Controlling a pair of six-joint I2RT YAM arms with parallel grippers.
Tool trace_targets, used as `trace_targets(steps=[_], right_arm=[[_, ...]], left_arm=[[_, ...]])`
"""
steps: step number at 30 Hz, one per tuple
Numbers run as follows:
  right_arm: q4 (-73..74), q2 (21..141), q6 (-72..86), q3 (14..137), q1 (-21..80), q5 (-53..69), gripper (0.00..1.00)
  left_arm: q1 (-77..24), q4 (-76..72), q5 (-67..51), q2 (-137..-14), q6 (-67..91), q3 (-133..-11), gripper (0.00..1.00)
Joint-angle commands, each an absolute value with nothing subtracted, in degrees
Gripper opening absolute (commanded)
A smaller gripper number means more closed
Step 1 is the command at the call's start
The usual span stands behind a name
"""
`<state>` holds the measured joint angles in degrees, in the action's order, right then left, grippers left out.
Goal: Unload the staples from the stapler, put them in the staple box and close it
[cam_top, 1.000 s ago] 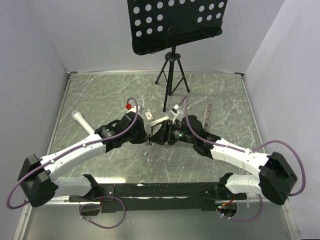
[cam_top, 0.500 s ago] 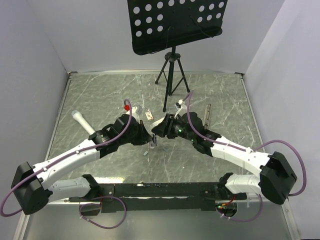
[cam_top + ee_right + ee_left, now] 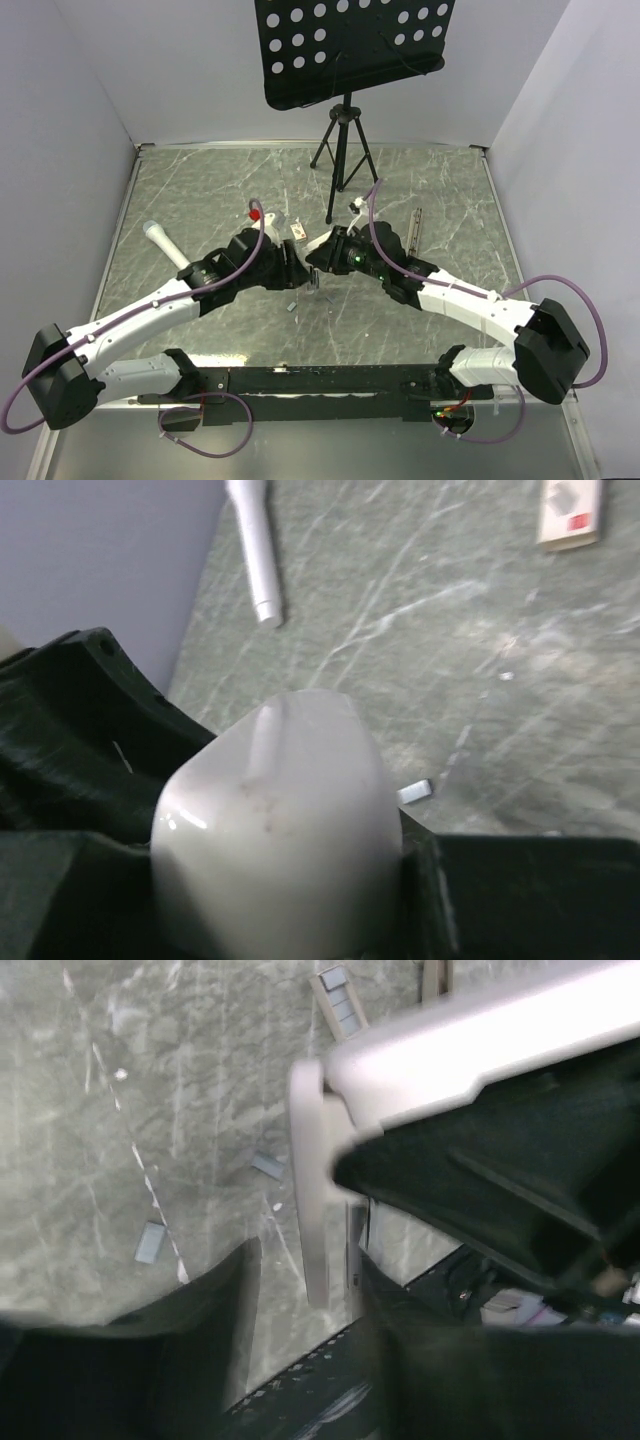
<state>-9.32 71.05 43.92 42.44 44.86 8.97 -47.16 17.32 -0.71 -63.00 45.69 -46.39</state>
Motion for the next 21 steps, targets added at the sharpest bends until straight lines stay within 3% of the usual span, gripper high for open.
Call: trace_targets(steps=[1, 9, 17, 21], right_arm=[[-8.0, 70.4, 40.2, 46.1, 42.6, 5.8, 0.01], [1.4, 71.4, 33.7, 49.3, 31.2, 5.9, 0.02], [18.6, 81.2, 21.2, 61.3, 22.5, -2.5, 0.07], [25.5, 89.5, 18.3, 67.3, 20.0, -6.4, 0.08]], left_arm=[[-47.5, 12.4, -5.4, -62.3, 42.6, -47.8, 0.7], [-47.4, 18.6, -5.4, -65.6, 33.6, -53.7, 0.98], [-47.3, 25.1, 9.7, -71.4, 15.9, -63.4, 1.0], [-46.1, 20.5, 20.6, -72.0, 11.3, -60.6, 1.0]])
